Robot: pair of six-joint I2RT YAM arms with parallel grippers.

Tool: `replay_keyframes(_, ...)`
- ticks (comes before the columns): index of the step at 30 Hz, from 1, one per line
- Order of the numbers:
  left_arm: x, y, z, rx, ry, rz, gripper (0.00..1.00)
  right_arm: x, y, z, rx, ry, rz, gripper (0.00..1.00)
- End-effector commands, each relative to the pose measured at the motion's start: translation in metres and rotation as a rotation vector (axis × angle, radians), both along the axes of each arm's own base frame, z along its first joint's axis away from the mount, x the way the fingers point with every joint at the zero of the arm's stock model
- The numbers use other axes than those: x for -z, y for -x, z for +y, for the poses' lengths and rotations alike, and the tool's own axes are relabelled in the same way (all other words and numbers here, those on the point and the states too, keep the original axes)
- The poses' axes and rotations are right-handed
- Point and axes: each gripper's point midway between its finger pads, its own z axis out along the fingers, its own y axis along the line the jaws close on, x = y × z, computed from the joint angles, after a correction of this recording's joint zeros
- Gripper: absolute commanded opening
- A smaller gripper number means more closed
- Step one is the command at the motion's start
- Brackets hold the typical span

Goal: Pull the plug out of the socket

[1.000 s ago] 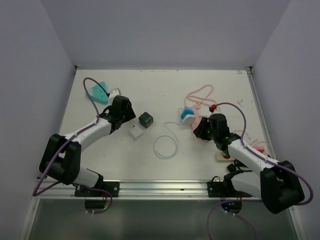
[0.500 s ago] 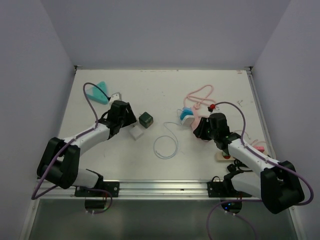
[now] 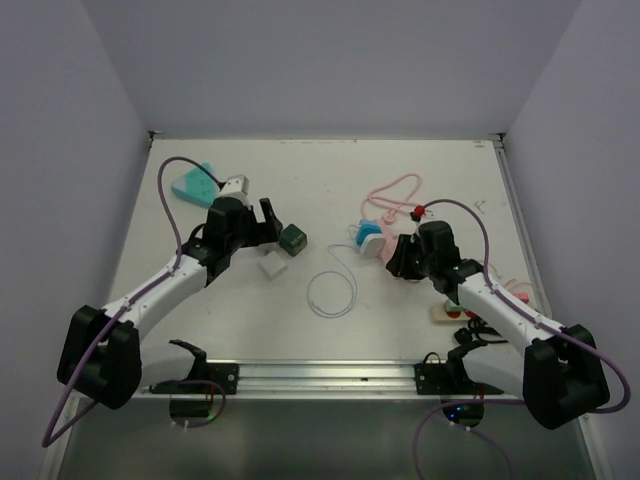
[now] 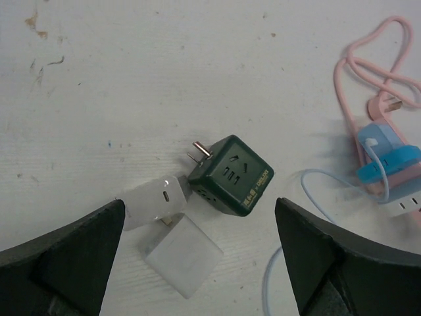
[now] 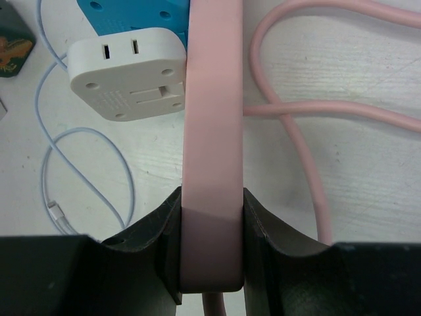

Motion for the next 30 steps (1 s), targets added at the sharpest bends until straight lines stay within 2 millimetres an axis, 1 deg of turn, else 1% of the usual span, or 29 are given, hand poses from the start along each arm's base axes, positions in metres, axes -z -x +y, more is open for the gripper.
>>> replay_keyframes(1, -0.047, -0.005, -0.032, 0.207, 0.018, -0.152, 1.00, -0.040, -0.011, 0.014, -0.085, -0.034, -0.092, 0.00)
replay_keyframes(2, -0.057, -0.003, -0.045, 0.250, 0.015, -0.177, 0.99, -0.045, -0.012, 0.015, -0.093, -0.032, -0.100, 0.00)
replay_keyframes(4, -0.062, 0.002, -0.062, 0.323, -0.021, -0.205, 0.99, -0.047, -0.010, 0.014, -0.112, -0.022, -0.098, 0.00)
replay_keyframes(5, -0.073, 0.009, -0.084, 0.387, -0.016, -0.230, 1.00, -0.052, -0.010, 0.016, -0.120, -0.026, -0.107, 0.00)
replay_keyframes(6, -0.071, 0.012, -0.094, 0.425, -0.024, -0.228, 0.99, -0.053, -0.010, 0.015, -0.125, -0.024, -0.107, 0.00)
replay_keyframes(7, -0.074, 0.018, -0.108, 0.474, -0.007, -0.230, 0.99, -0.054, -0.008, 0.016, -0.137, -0.020, -0.104, 0.00)
replay_keyframes(8, -0.084, 0.023, -0.124, 0.522, 0.011, -0.247, 0.98, -0.057, -0.008, 0.018, -0.146, -0.027, -0.106, 0.00)
replay_keyframes(10, -0.084, 0.026, -0.141, 0.564, 0.009, -0.248, 0.98, -0.060, -0.006, 0.020, -0.162, -0.035, -0.105, 0.00)
replay_keyframes(11, -0.094, 0.030, -0.154, 0.597, 0.006, -0.274, 0.97, -0.062, -0.005, 0.021, -0.168, -0.041, -0.109, 0.00)
replay_keyframes(12, -0.090, 0.030, -0.161, 0.605, -0.004, -0.266, 0.97, -0.064, -0.004, 0.022, -0.174, -0.047, -0.109, 0.00)
replay_keyframes(13, -0.091, 0.031, -0.168, 0.613, -0.008, -0.268, 0.96, -0.064, -0.003, 0.022, -0.177, -0.047, -0.108, 0.00)
replay_keyframes(14, -0.098, 0.034, -0.180, 0.640, 0.001, -0.284, 0.95, -0.066, -0.003, 0.023, -0.181, -0.048, -0.111, 0.00)
replay_keyframes(15, -0.090, 0.035, -0.189, 0.660, -0.009, -0.266, 0.94, -0.067, -0.002, 0.022, -0.183, -0.050, -0.111, 0.00)
replay_keyframes(16, -0.096, 0.034, -0.196, 0.670, -0.003, -0.275, 0.94, -0.068, -0.001, 0.023, -0.187, -0.050, -0.110, 0.00)
replay_keyframes(17, -0.093, 0.038, -0.206, 0.694, -0.007, -0.270, 0.91, -0.069, 0.000, 0.024, -0.192, -0.054, -0.110, 0.00)
replay_keyframes(18, -0.083, 0.038, -0.213, 0.709, -0.018, -0.246, 0.90, -0.071, 0.000, 0.024, -0.196, -0.057, -0.113, 0.00)
replay_keyframes(19, -0.081, 0.039, -0.219, 0.722, -0.023, -0.240, 0.89, -0.071, 0.001, 0.026, -0.205, -0.062, -0.111, 0.00)
replay_keyframes(20, -0.085, 0.042, -0.228, 0.741, -0.018, -0.247, 0.88, -0.074, 0.001, 0.026, -0.208, -0.065, -0.114, 0.00)
replay_keyframes(21, -0.078, 0.043, -0.235, 0.755, -0.027, -0.233, 0.87, -0.075, 0.002, 0.026, -0.210, -0.066, -0.116, 0.00)
replay_keyframes(23, -0.076, 0.047, -0.245, 0.781, -0.021, -0.229, 0.84, -0.079, 0.003, 0.027, -0.221, -0.067, -0.122, 0.00)
replay_keyframes(24, -0.067, 0.047, -0.249, 0.791, -0.026, -0.209, 0.84, -0.081, 0.003, 0.028, -0.224, -0.070, -0.124, 0.00)
replay_keyframes(26, -0.063, 0.048, -0.254, 0.808, -0.022, -0.198, 0.82, -0.084, 0.004, 0.028, -0.233, -0.072, -0.130, 0.00)
replay_keyframes(27, -0.056, 0.048, -0.256, 0.813, -0.026, -0.184, 0.81, -0.086, 0.005, 0.029, -0.238, -0.074, -0.135, 0.00)
replay_keyframes(28, -0.050, 0.051, -0.255, 0.822, -0.040, -0.153, 0.80, -0.087, 0.006, 0.029, -0.245, -0.074, -0.137, 0.00)
replay_keyframes(30, -0.042, 0.050, -0.257, 0.826, -0.050, -0.136, 0.77, -0.090, 0.007, 0.030, -0.260, -0.079, -0.143, 0.00)
